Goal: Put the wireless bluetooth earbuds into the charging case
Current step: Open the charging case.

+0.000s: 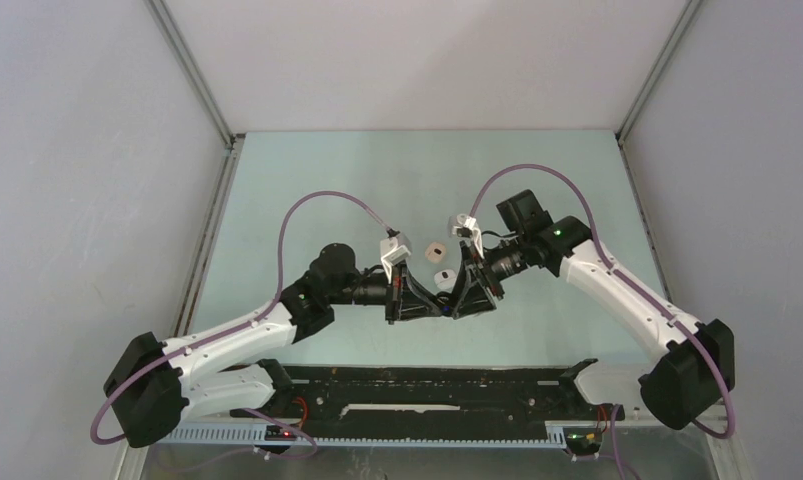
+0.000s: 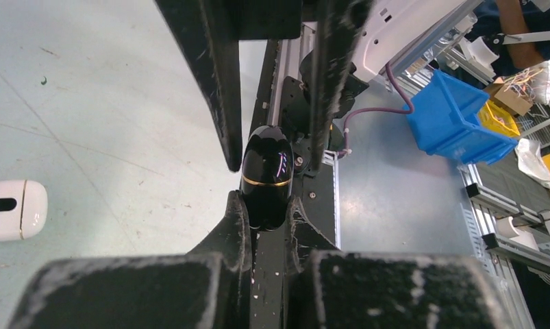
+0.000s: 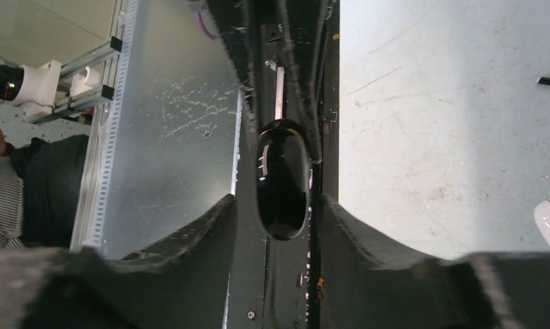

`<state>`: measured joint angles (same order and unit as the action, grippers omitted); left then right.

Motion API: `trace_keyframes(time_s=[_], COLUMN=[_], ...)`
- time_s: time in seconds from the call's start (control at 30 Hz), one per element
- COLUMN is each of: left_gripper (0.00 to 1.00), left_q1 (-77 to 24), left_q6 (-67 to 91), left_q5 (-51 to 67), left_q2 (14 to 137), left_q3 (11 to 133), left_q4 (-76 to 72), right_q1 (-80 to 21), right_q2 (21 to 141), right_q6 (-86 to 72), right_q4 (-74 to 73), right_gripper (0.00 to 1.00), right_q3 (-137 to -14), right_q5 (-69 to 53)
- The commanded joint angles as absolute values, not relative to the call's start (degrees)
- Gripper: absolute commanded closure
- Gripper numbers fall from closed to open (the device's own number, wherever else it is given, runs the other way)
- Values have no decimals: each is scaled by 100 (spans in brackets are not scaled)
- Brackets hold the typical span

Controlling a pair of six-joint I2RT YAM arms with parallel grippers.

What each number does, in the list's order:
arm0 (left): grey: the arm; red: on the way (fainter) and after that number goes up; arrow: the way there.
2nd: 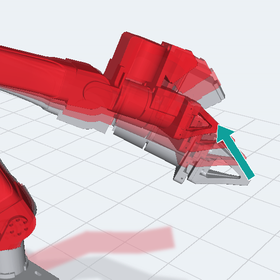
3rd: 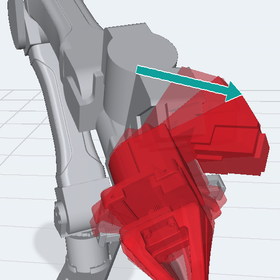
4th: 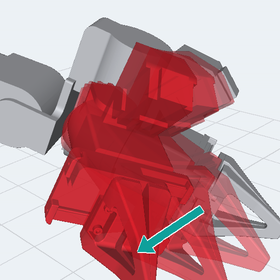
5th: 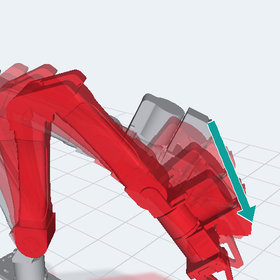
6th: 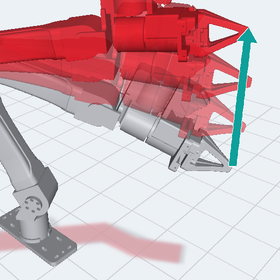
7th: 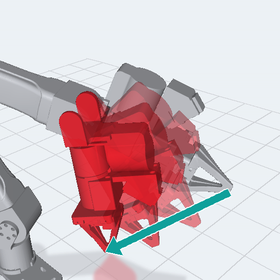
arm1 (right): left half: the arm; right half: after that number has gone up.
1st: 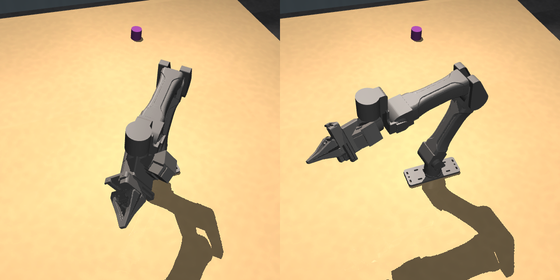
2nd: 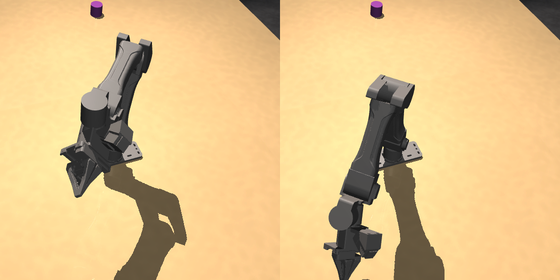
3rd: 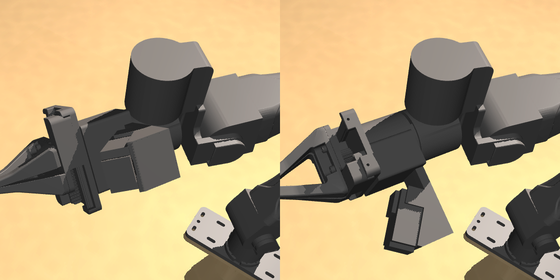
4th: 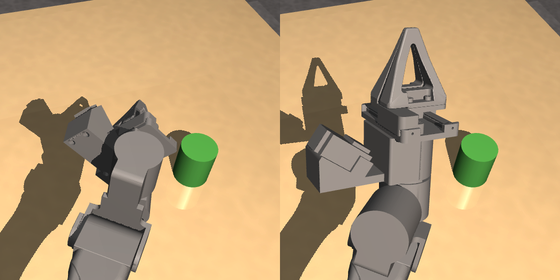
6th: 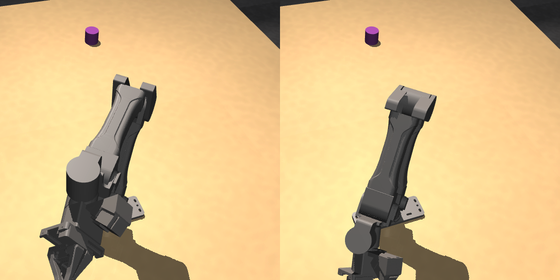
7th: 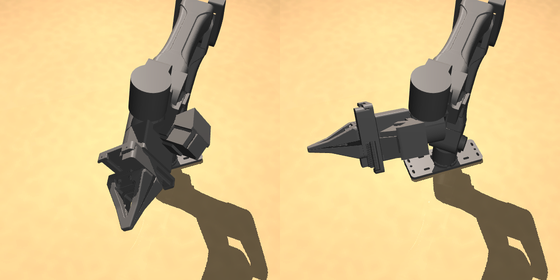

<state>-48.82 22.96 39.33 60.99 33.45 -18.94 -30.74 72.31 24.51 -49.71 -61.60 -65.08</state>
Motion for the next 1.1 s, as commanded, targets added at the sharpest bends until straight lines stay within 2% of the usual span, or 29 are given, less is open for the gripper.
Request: trace_keyframes(time_s=[0.0,0.1,0.17,0.23,0.37,0.5,0.53,0.67,0.83,0.97,1.07], left_gripper=[100,96,82,73,70,81,80,70,68,60,59], left_q1=[-4909,-4905,-4915,-4944,-4989,-5060,-5101,-5289,-5374,-5443,-5466], left_q6=[2292,2311,2243,1944,1612,1440,1382,1176,1094,1106,1070], left_q5=[3994,3978,3946,3879,3880,4173,4197,4172,4120,4078,3994], left_q2=[6053,6064,6075,6025,5876,5904,5875,5702,5687,5740,5712], left_q3=[3294,3270,3281,3354,3341,3351,3342,3222,3199,3200,3192], left_q4=[-2426,-2476,-2407,-2069,-1843,-1823,-1825,-1863,-1862,-1849,-1844], right_q1=[-3165,-3179,-3231,-3350,-3797,-4001,-4004,-4013,-4021,-4049,-4076], right_q2=[7438,7460,7432,7331,7057,7096,7153,7375,7447,7472,7481], right_q6=[2193,2182,2392,2670,2836,2864,2891,2950,2840,2822,2794], right_q4=[-4543,-4519,-4762,-5030,-5144,-5272,-5318,-5514,-5477,-5527,-5530], right_gripper=[58,76,90,95,97,100,100,100,100,100,100], right_q3=[-6196,-6215,-6324,-6406,-6437,-6561,-6614,-6806,-6894,-6962,-6966], right_q5=[-6409,-6300,-6135,-5763,-5057,-4813,-4828,-4896,-4980,-4913,-4862])
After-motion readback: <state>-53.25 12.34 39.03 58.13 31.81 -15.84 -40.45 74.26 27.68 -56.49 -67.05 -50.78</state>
